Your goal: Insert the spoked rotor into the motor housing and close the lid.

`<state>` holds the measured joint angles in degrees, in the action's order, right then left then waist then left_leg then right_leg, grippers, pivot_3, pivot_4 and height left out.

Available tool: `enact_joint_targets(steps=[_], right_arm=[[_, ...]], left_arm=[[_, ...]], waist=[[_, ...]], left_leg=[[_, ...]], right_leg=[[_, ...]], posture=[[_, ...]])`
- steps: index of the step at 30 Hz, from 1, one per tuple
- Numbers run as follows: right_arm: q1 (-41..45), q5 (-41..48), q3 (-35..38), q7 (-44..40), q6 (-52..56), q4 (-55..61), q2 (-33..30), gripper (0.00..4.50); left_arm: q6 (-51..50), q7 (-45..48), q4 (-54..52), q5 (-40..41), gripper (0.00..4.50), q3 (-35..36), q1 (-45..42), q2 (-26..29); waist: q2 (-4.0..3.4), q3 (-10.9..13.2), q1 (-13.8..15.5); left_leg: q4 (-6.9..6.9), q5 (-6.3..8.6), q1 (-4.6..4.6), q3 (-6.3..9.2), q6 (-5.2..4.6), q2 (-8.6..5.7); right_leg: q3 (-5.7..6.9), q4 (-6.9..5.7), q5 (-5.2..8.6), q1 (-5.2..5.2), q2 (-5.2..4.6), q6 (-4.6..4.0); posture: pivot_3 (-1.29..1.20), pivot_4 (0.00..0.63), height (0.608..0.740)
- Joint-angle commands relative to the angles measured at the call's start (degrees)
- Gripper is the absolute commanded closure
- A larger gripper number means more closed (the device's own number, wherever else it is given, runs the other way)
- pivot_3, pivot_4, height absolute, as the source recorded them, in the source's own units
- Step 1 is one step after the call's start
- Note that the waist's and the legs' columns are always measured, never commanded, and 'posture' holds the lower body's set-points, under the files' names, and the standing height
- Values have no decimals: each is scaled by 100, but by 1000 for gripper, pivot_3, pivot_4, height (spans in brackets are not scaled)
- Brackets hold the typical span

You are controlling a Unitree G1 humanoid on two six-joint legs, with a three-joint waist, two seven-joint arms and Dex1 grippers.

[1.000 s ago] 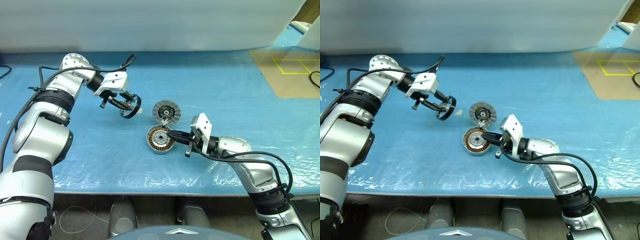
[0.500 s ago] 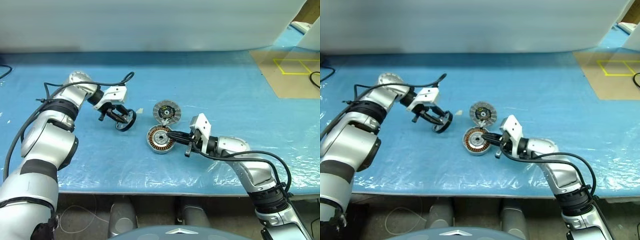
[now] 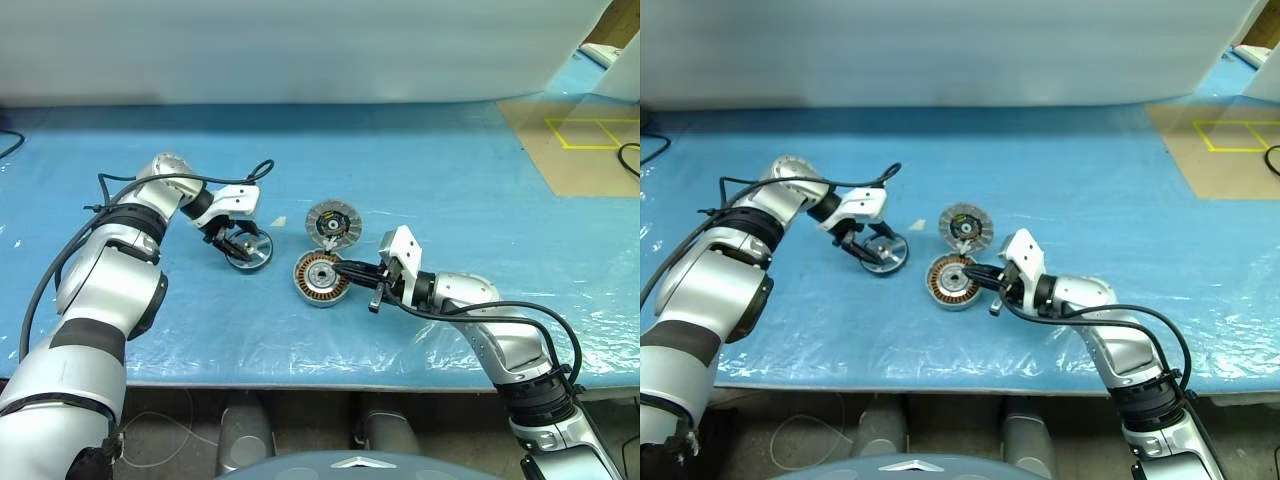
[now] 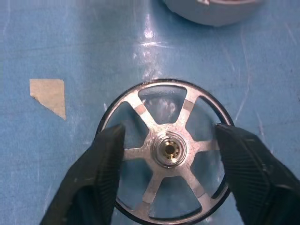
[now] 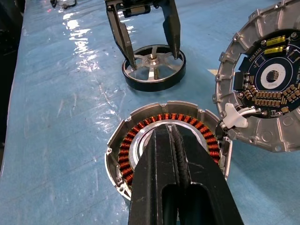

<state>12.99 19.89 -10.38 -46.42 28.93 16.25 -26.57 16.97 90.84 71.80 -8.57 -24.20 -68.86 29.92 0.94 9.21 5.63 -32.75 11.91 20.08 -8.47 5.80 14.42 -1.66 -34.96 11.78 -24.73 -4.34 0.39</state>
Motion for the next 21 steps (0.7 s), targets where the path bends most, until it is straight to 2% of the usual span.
enact_joint_targets(steps=[1,13,19,21], right_arm=[[28,-1,14,-1,-106,82,2,4500],[-23,-101,-121,21,-180,28,52,4500],[-50,-105,-139,44,-190,24,54,4500],[-59,-106,-145,59,-186,33,65,4500]], left_arm=[[-239,166,-76,83,1428,237,-195,69],[-1014,166,-227,-15,1428,6,-399,297],[-1603,166,-383,296,1428,-193,-425,236],[-1618,166,-390,143,1428,-193,-419,234]], waist=[[0,0,-6],[0,0,-1],[0,0,0],[0,0,-2]], left_leg=[[0,0,0,0,0,0],[1,0,0,0,0,0],[1,0,1,0,0,0],[1,0,1,0,0,0]], right_leg=[[0,0,0,0,0,0],[1,1,0,0,-1,0],[1,1,0,-1,0,-1],[1,1,0,0,0,-1]], posture=[[0,150,740],[0,150,740],[0,150,740],[0,150,740]])
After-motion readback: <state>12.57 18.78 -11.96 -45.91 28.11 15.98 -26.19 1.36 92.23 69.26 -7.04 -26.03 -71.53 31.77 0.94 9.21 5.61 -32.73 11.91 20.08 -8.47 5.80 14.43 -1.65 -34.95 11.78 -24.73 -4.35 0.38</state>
